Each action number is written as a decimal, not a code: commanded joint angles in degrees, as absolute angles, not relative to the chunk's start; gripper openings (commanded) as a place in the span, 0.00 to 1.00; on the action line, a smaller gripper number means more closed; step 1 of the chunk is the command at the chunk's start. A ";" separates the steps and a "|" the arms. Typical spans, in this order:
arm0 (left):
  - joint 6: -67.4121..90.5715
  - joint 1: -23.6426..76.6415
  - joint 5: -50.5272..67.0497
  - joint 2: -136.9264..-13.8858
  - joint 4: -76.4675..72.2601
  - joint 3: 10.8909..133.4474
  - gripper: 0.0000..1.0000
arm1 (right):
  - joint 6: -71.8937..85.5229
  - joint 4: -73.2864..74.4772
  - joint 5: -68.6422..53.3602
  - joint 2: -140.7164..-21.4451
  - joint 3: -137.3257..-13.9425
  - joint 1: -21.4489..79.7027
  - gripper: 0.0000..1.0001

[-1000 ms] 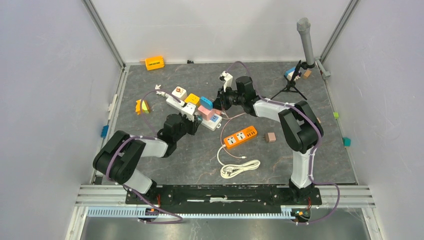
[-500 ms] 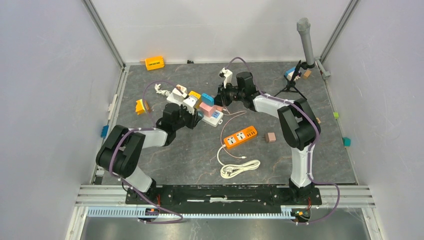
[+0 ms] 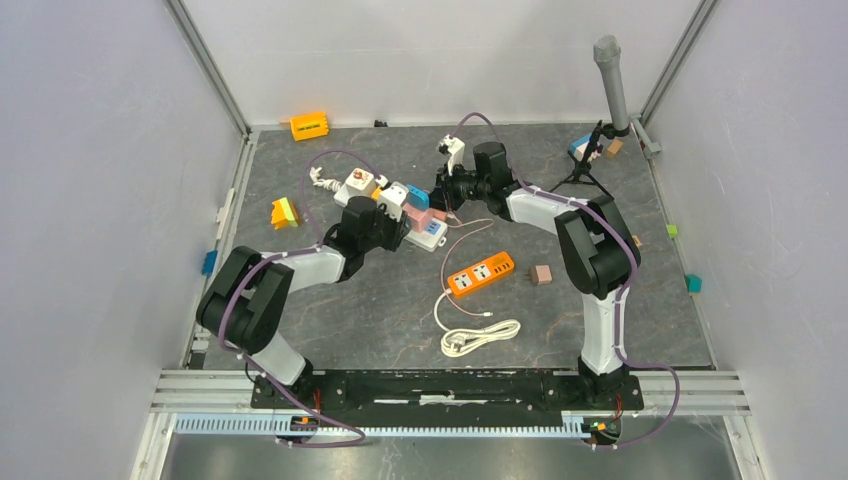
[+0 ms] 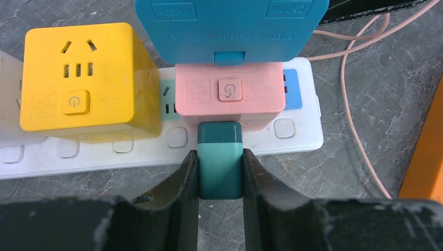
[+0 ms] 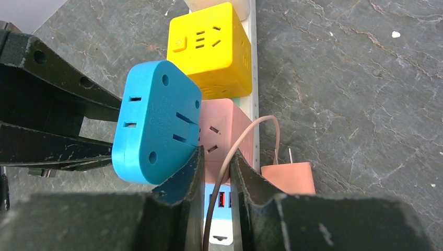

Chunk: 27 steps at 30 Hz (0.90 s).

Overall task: Insert the plug
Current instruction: Insert the plug into the socket.

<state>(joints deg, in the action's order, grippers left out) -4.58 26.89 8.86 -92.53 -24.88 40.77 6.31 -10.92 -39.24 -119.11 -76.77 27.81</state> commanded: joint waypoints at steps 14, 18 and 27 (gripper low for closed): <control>-6.13 29.71 14.69 -90.06 -50.95 38.89 0.49 | 6.65 24.17 -47.29 -123.87 -65.52 35.56 0.06; -5.54 29.71 13.26 -82.48 -43.97 34.55 0.69 | 6.92 25.05 -43.65 -119.83 -66.07 33.28 0.22; 1.27 29.75 7.25 -60.73 -20.97 28.25 0.91 | 4.23 31.56 -35.19 -111.65 -67.30 31.32 0.70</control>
<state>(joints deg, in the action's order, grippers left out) -3.88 29.71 10.02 -68.79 -29.50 29.78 8.64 9.34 -43.81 -111.48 -72.84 30.65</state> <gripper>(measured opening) 0.852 0.621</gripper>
